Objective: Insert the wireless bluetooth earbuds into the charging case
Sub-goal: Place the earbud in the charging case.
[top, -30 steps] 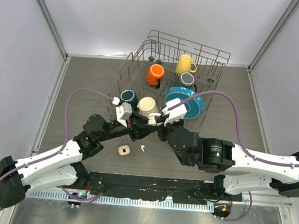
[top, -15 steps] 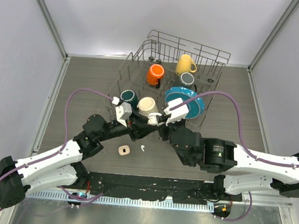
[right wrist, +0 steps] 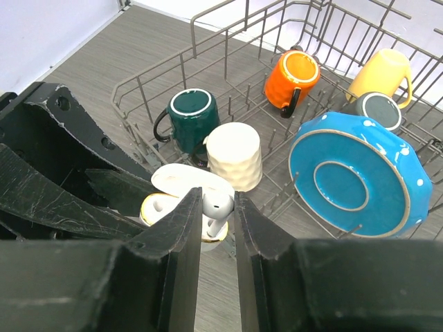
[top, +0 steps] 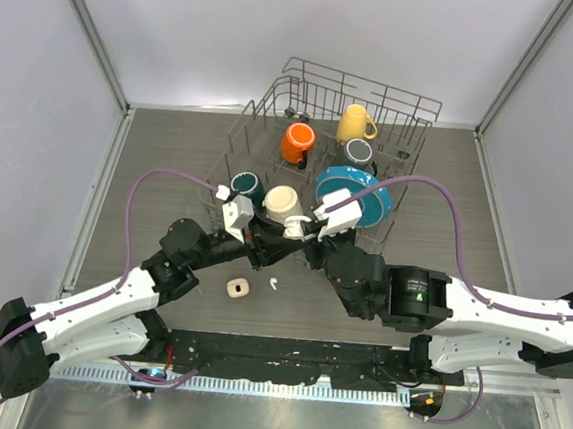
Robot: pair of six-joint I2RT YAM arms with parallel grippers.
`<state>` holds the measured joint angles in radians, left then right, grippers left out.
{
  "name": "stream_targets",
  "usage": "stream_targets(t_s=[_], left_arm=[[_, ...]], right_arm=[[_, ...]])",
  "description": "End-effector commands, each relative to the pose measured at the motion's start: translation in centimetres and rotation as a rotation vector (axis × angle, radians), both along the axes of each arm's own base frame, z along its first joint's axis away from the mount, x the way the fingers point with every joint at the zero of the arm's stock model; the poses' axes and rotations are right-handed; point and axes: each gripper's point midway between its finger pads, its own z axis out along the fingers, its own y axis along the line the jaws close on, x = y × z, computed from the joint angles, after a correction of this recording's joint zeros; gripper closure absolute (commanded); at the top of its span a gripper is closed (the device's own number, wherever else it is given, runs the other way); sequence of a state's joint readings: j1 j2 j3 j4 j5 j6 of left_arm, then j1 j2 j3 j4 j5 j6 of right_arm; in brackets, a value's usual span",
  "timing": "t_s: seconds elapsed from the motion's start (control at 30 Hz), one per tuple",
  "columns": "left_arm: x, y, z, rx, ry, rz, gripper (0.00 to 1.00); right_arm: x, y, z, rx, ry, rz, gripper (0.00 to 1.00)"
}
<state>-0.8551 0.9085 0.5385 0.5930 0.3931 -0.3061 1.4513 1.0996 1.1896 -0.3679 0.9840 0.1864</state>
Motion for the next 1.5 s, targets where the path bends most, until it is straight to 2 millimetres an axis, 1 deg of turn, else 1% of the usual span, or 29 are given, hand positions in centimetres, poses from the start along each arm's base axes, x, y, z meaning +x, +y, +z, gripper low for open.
stream_targets(t_s=[0.0, 0.2, 0.37, 0.47, 0.6, 0.63, 0.7, 0.87, 0.93, 1.1, 1.3, 1.47], left_arm=[[-0.3, 0.3, 4.3, -0.094, -0.093, -0.008, 1.00], [-0.6, 0.2, 4.5, -0.098, -0.094, -0.021, 1.00], [-0.7, 0.1, 4.8, -0.111, -0.092, -0.024, 1.00], [-0.6, 0.2, 5.0, -0.127, -0.090, -0.013, 1.00], [-0.2, 0.5, 5.3, -0.139, -0.090, 0.012, 1.00], [-0.2, 0.6, 5.4, -0.143, -0.093, 0.015, 1.00], [0.1, 0.8, 5.3, -0.145, -0.091, 0.038, 1.00], [0.7, 1.2, 5.2, -0.148, -0.093, 0.080, 1.00], [0.7, 1.2, 5.1, -0.147, -0.093, 0.082, 1.00], [0.8, 1.2, 5.2, -0.149, -0.095, 0.082, 1.00], [0.6, 1.2, 5.0, -0.145, -0.092, 0.079, 1.00], [0.2, 1.1, 4.7, -0.131, -0.100, 0.055, 1.00]], right_arm=[[0.3, -0.4, 0.8, 0.052, -0.021, -0.039, 0.99], [0.7, -0.4, 0.6, 0.065, -0.025, -0.050, 0.99], [1.0, 0.1, 0.8, 0.075, -0.025, -0.030, 0.99], [0.8, 0.5, 0.2, 0.068, -0.013, -0.012, 0.99], [0.5, 0.3, -1.2, 0.051, 0.013, 0.007, 0.99], [0.3, 0.1, -1.1, 0.061, 0.017, 0.012, 0.99], [0.1, 0.1, -1.7, 0.043, 0.026, 0.031, 0.99], [-0.6, 0.1, -1.3, 0.072, 0.038, 0.092, 0.99], [-1.1, 0.4, -1.3, 0.073, 0.048, 0.129, 0.99], [-1.5, 0.9, -1.4, 0.076, 0.069, 0.158, 0.99], [-1.6, 0.8, -1.3, 0.084, 0.073, 0.162, 0.99], [-1.1, 0.7, -1.3, 0.048, 0.059, 0.129, 0.99]])
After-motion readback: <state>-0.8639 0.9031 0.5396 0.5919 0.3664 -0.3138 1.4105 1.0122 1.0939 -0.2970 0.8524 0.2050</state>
